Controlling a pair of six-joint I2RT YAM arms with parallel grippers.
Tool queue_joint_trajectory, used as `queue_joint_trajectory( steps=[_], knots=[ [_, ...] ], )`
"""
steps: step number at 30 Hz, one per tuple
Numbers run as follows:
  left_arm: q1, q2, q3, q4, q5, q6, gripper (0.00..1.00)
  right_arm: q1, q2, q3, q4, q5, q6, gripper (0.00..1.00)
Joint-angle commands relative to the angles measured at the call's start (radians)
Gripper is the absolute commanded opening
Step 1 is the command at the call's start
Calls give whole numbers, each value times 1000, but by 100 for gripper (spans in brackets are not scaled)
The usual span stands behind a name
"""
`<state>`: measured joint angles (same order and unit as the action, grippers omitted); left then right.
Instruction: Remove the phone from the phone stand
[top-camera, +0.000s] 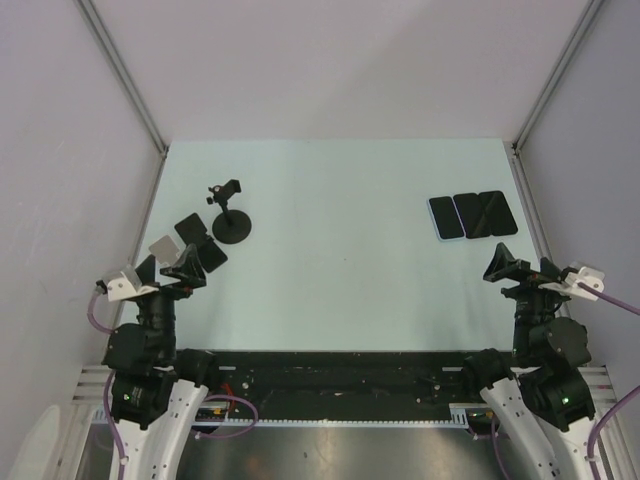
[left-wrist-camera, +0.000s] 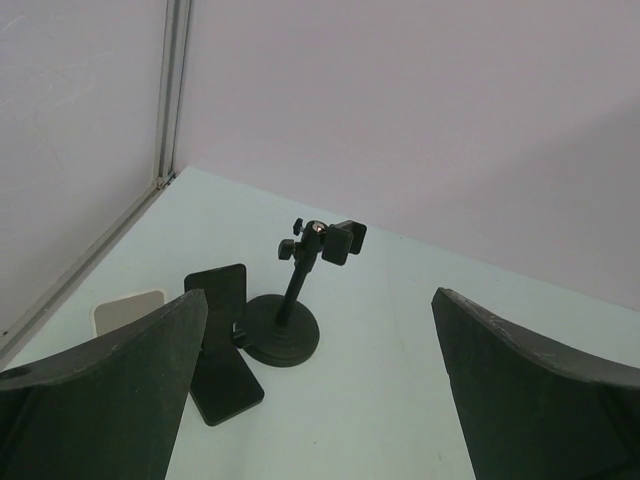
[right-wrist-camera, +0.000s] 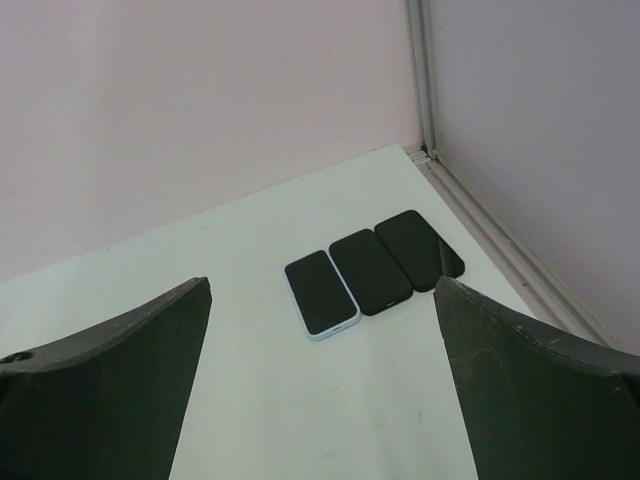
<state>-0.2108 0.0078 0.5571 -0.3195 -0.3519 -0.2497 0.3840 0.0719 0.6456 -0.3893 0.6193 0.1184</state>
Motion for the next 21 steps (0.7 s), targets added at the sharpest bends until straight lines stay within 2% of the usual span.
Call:
queue_joint_trajectory(
  steps=[1, 5, 21],
  knots=[
    [8, -147, -14, 5, 11, 44, 100, -84, -3, -23, 86, -62, -16, 100],
    [10, -147, -20, 14, 30, 40, 100, -137, -7, -34, 107, -115, -10, 100],
    [10, -146, -25, 20, 14, 38, 100, -122, -20, -44, 109, -105, -20, 100]
  ],
)
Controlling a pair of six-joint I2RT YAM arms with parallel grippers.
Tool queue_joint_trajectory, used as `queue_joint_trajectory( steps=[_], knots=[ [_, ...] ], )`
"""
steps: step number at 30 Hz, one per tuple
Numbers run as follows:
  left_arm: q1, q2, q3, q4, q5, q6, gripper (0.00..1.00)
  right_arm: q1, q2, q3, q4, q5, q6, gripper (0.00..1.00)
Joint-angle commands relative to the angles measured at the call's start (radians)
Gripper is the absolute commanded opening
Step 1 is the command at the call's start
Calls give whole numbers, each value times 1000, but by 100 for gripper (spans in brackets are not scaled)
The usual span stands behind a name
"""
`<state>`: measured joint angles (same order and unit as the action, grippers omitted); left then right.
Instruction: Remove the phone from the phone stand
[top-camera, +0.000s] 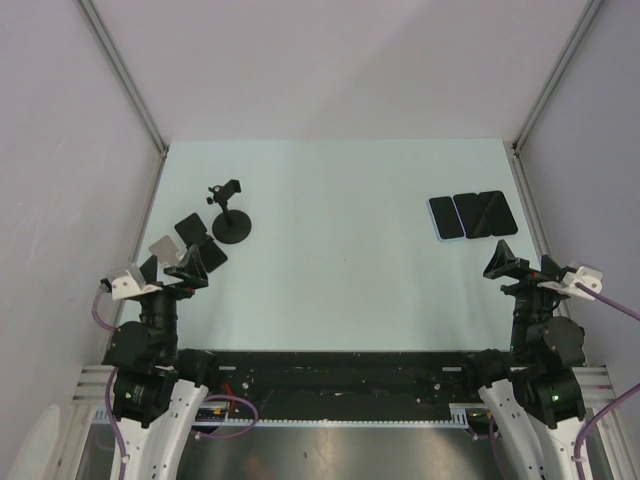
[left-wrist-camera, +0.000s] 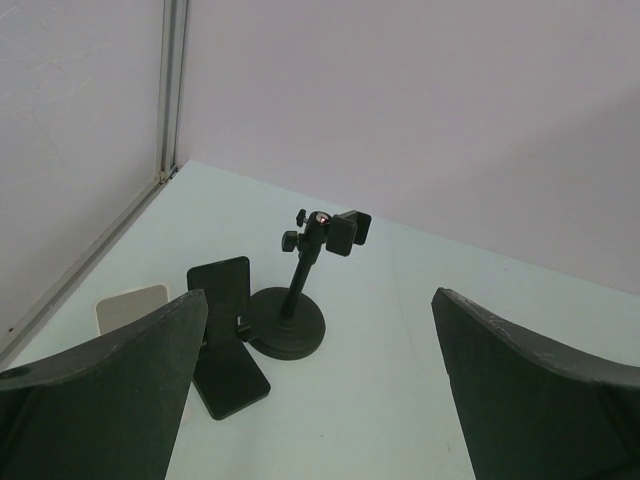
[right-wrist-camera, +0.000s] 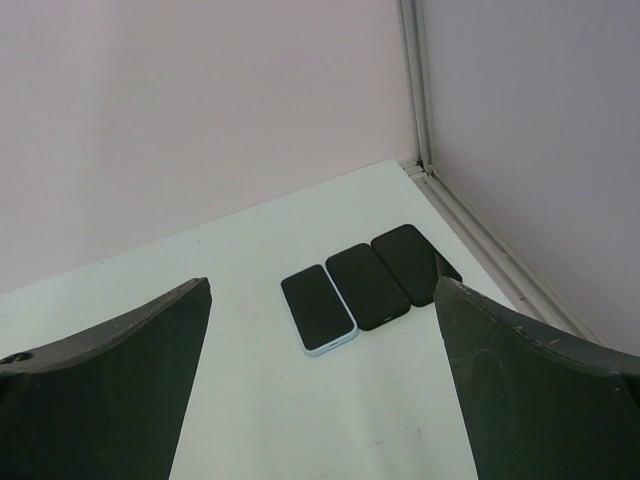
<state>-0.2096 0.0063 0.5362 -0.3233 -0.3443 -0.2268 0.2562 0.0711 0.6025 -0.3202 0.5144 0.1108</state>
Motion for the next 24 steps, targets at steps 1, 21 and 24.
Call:
queue_joint_trajectory(
  steps=[1, 21, 24],
  knots=[
    [9, -144, -4, 26, 7, 15, 100, 8, -21, -3, 38, 1, -13, 100],
    [41, -143, -4, 35, 19, 17, 100, 21, -22, -9, 47, 4, -22, 100],
    [44, -146, -4, 35, 14, 17, 100, 21, -22, -9, 47, 4, -23, 100]
  ],
)
